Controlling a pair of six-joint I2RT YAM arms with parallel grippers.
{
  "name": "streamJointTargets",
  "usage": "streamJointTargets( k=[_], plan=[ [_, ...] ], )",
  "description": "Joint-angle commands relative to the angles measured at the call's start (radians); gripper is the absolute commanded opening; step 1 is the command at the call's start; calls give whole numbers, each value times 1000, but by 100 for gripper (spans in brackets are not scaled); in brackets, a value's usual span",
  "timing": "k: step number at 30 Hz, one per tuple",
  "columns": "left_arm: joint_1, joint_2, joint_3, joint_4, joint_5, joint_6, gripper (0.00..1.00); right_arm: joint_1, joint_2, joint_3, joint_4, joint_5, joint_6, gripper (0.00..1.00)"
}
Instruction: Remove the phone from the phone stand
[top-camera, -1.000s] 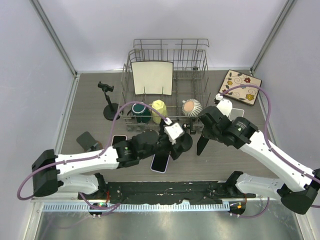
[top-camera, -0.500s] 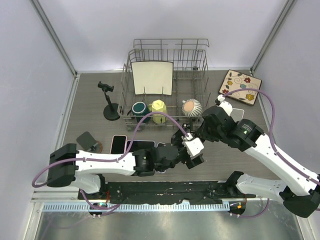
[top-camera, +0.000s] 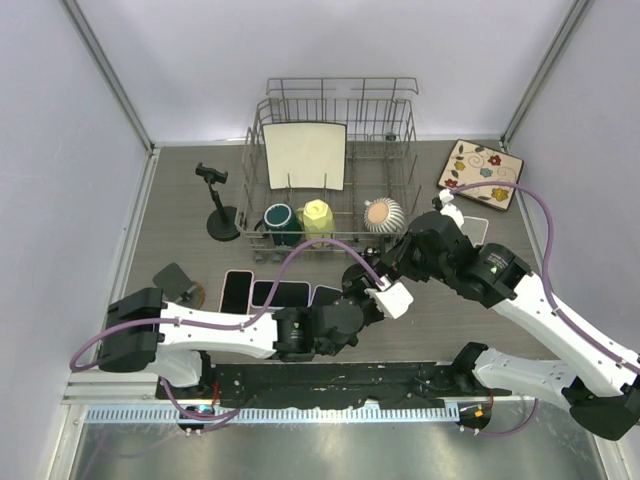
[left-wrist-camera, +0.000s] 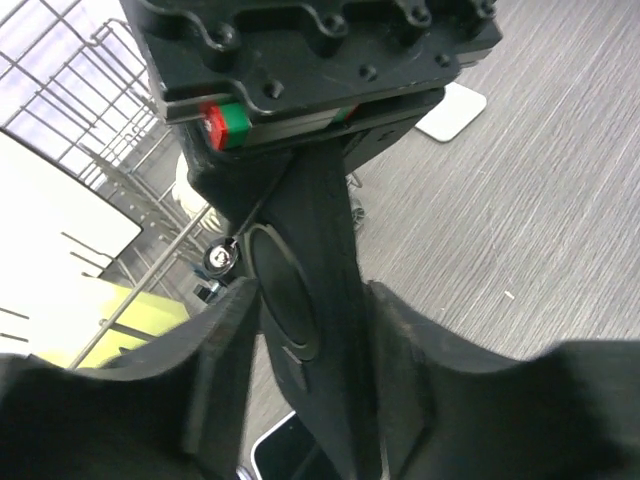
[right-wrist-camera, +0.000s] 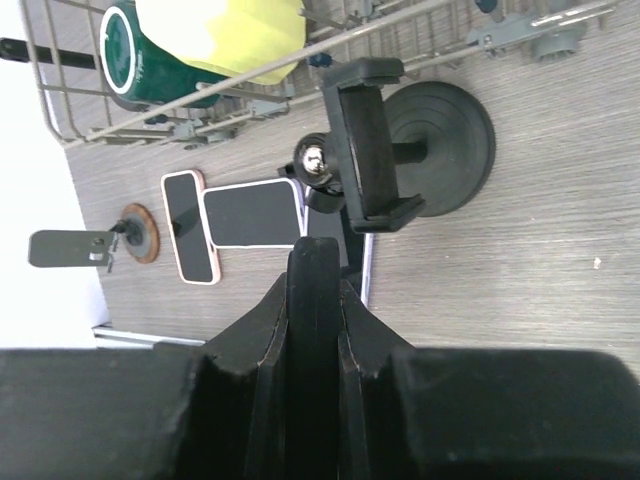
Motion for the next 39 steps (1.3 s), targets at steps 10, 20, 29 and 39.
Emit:
streamJointTargets(
  k=[10, 20, 29, 39],
  plan=[
    [-26, -78, -16, 41, -117, -11, 0, -3, -56, -14, 217, 39, 21, 64],
    [11, -245, -112, -71, -112, -203, 0, -5, -39, 122, 222, 159, -291, 79],
    [199, -517, -264, -260, 35, -543, 0, -16, 105, 194, 170, 17, -696, 78],
    [437, -762, -381, -432, 124, -766, 0, -16, 333, 335, 78, 4, -970, 75]
  ],
)
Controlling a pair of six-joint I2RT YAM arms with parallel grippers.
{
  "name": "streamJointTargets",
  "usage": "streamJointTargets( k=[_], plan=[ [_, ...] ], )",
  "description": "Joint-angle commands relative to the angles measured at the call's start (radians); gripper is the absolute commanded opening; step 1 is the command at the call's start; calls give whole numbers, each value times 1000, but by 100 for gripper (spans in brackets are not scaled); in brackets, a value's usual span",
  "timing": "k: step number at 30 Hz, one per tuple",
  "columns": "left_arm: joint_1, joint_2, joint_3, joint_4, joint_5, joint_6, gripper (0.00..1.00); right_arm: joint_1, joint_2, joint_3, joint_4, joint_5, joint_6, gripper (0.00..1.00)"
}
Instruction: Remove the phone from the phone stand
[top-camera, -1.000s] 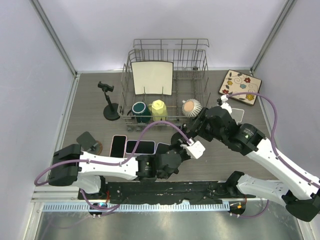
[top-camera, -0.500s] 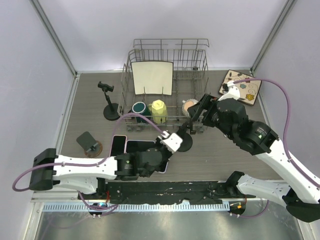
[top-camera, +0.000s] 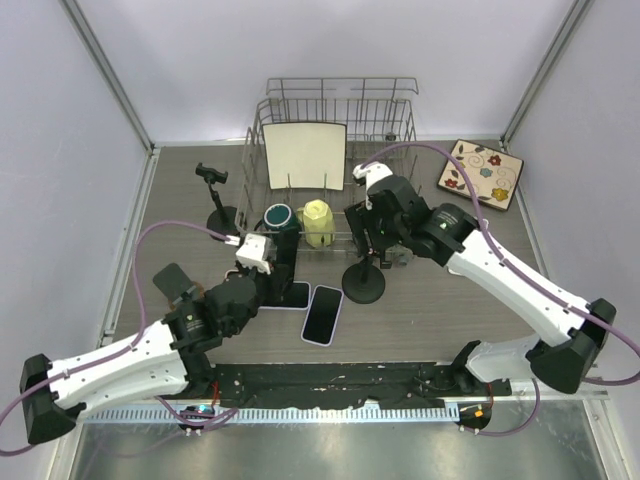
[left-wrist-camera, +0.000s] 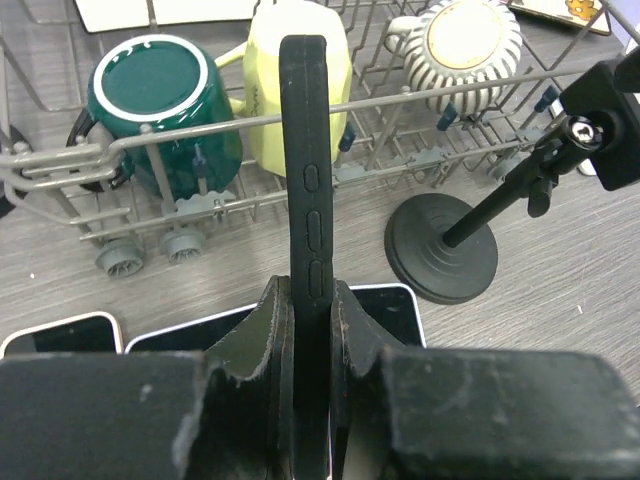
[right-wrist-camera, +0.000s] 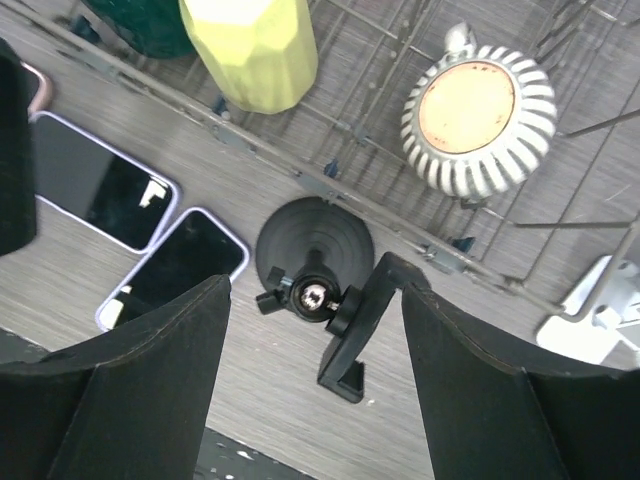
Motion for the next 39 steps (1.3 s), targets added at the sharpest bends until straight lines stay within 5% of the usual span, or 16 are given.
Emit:
streamJointTargets(
  k=[1, 6, 14, 29, 36, 39],
  plan=[
    [57, -63, 4, -26, 55, -138, 0, -3, 72, 129, -64, 102, -105, 75],
    [69, -83, -7, -51, 64, -182, 0, -3, 126, 160, -155, 182, 16, 75],
    [77, -51, 8, -26, 97, -170, 0, -7, 74, 72, -176, 162, 211, 56],
    [83, 18, 36, 6, 167, -172, 0, -49, 2, -123, 3, 181, 366, 33],
    [83, 55, 53, 46, 216, -173, 0, -67, -41, -94, -80, 256, 354, 4],
    [83, 79, 59, 67, 235, -173, 0, -95, -72, -72, -147, 303, 348, 1]
  ],
)
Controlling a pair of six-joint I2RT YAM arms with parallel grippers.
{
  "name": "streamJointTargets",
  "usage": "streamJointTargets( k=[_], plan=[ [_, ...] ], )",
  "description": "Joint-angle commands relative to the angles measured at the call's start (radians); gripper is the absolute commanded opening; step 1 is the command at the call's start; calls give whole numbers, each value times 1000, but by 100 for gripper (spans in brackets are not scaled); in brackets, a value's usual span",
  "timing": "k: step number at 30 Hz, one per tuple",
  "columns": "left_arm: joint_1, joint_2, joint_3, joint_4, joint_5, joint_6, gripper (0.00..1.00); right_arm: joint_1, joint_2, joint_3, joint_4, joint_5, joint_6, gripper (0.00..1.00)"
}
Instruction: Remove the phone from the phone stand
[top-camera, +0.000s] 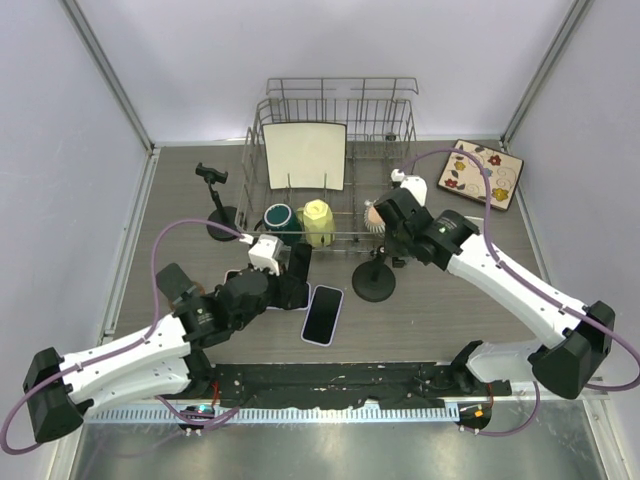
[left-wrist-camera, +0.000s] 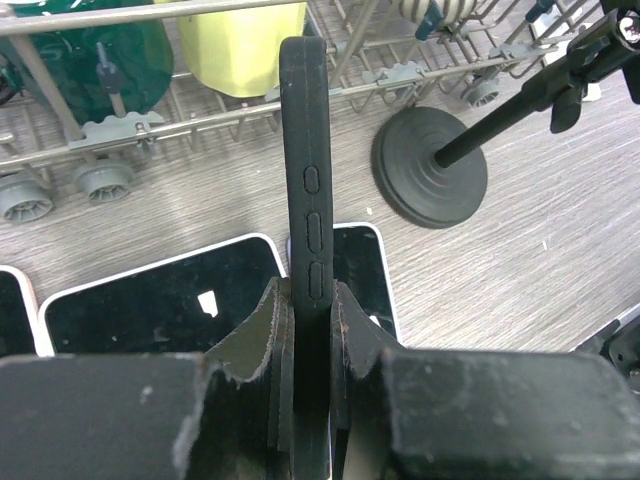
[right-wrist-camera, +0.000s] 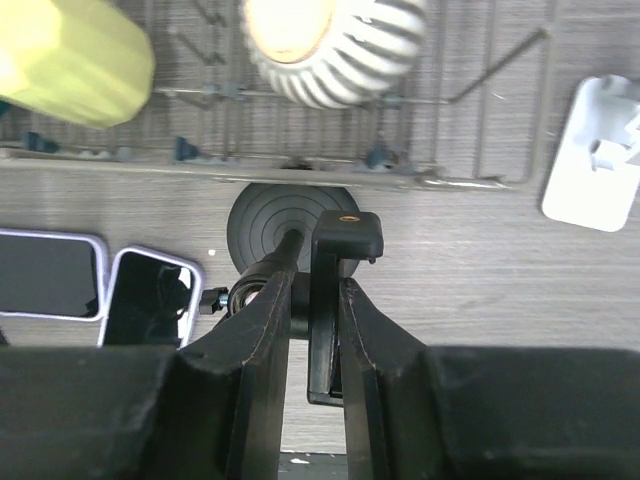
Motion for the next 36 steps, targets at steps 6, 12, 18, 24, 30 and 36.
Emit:
streamJointTargets(
  k=[6, 12, 18, 24, 30, 36],
  plan=[
    [5, 65, 85, 203, 92, -14, 0, -156, -126, 45, -178, 200, -26, 1],
    [5, 165, 126, 269, 172, -14, 0, -305, -173, 6, -200, 195, -83, 1],
    [5, 306, 154, 382, 287, -72, 0, -408, -207, -29, -178, 146, -104, 1],
    [4, 433, 169, 502, 379, -153, 0, -432, -232, -55, -154, 123, -93, 8],
    [-24, 486, 173, 548, 382, -170, 0, -432, -264, -78, -152, 106, -74, 23],
    [-56, 503, 162, 570, 371, -181, 0, -434, -294, -87, -181, 68, -47, 22]
  ],
)
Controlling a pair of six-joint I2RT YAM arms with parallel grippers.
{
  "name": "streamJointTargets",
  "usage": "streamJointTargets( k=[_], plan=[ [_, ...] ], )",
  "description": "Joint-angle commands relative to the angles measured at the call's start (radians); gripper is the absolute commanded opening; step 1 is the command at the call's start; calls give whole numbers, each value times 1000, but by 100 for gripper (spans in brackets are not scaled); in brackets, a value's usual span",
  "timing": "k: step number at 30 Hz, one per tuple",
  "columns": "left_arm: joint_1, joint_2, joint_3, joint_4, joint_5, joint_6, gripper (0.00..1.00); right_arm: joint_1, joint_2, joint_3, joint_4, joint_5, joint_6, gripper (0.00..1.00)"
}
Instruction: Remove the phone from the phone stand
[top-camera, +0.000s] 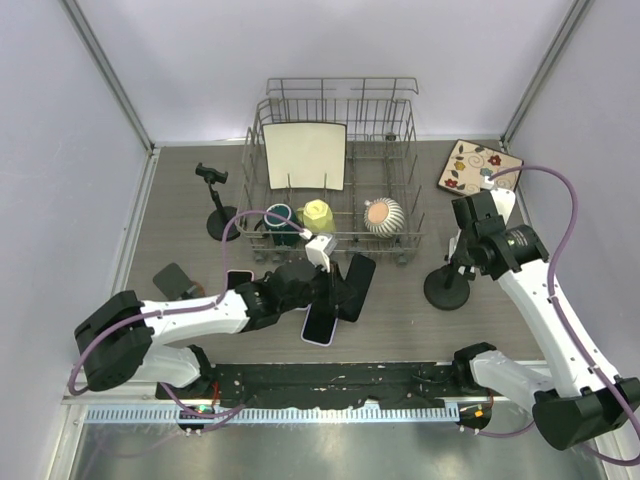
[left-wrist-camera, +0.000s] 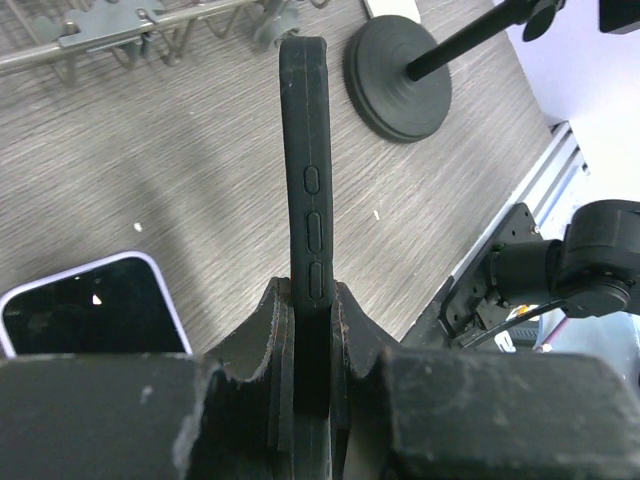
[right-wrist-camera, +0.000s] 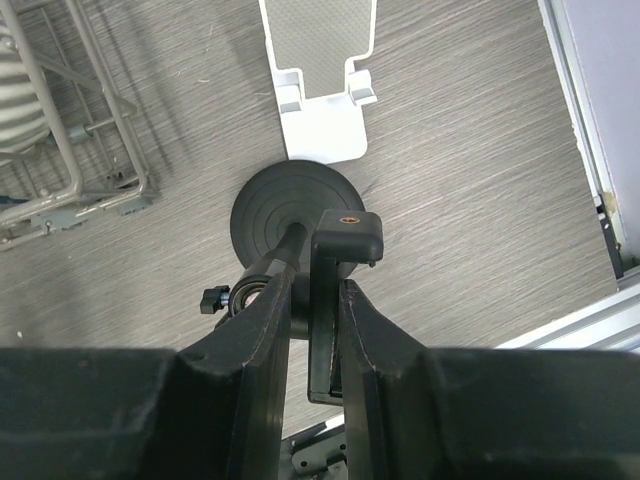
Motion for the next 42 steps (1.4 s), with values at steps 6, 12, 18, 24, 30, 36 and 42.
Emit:
streamJointTargets(
  k=[6, 12, 18, 24, 30, 36, 42],
  plan=[
    [-47, 40, 61, 173, -24, -44, 0, -3, -59, 20, 1, -19, 13, 22],
    [-78, 117, 98, 178, -120, -56, 0, -3, -76, -17, 3, -83, -10, 40],
    [-123, 182, 124, 164, -220, -131, 0, -3, -166, 2, 41, -95, -50, 62],
    [-143, 248, 138, 150, -285, -219, 0, 2, -258, 43, 75, -43, -85, 77],
    [-172, 297, 152, 98, -334, -271, 0, 57, -352, 15, 153, 3, -114, 79],
    [-173, 333, 150, 92, -338, -311, 3, 78, -392, 0, 158, 21, -134, 79],
    [-173, 369, 173, 66, -308, -325, 9, 94, -406, -14, 182, 27, -147, 79]
  ],
)
